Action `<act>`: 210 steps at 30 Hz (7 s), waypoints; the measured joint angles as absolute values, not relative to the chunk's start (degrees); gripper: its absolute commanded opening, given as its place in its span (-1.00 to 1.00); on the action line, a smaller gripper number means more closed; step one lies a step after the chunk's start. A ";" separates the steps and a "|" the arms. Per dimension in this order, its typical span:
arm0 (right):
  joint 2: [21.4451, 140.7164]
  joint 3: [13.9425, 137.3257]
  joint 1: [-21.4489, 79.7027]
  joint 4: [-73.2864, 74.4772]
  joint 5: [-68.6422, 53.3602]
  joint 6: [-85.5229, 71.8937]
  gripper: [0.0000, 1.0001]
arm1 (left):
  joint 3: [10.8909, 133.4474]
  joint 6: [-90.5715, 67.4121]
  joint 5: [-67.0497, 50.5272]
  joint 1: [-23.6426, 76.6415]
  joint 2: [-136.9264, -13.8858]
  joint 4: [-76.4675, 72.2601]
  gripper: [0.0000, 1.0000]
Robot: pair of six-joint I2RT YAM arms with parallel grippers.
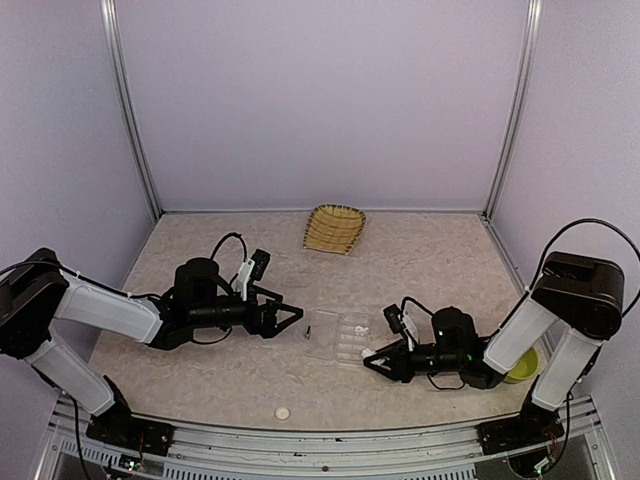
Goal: Sort the pills into containers
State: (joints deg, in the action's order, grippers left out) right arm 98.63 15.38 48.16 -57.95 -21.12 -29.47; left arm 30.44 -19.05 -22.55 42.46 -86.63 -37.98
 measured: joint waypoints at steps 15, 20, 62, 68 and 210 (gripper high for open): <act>94.74 16.86 48.16 -49.52 -20.91 -28.84 -0.79 | 30.46 -19.05 -23.05 42.46 -86.65 -37.98 0.98; 94.74 17.34 48.16 -48.36 -20.93 -28.53 -0.80 | 30.46 -19.05 -23.31 42.46 -86.83 -37.95 0.97; 92.23 25.21 48.16 -30.94 -20.34 -23.33 -0.84 | 31.22 -19.07 -23.79 42.46 -88.51 -37.67 0.98; 91.66 26.79 48.16 -27.09 -20.14 -22.41 -0.84 | 31.22 -19.07 -23.79 42.46 -88.51 -37.65 0.97; 89.43 42.26 48.75 8.78 -18.70 -13.28 -0.86 | 32.21 -19.05 -24.69 42.46 -89.67 -36.38 0.98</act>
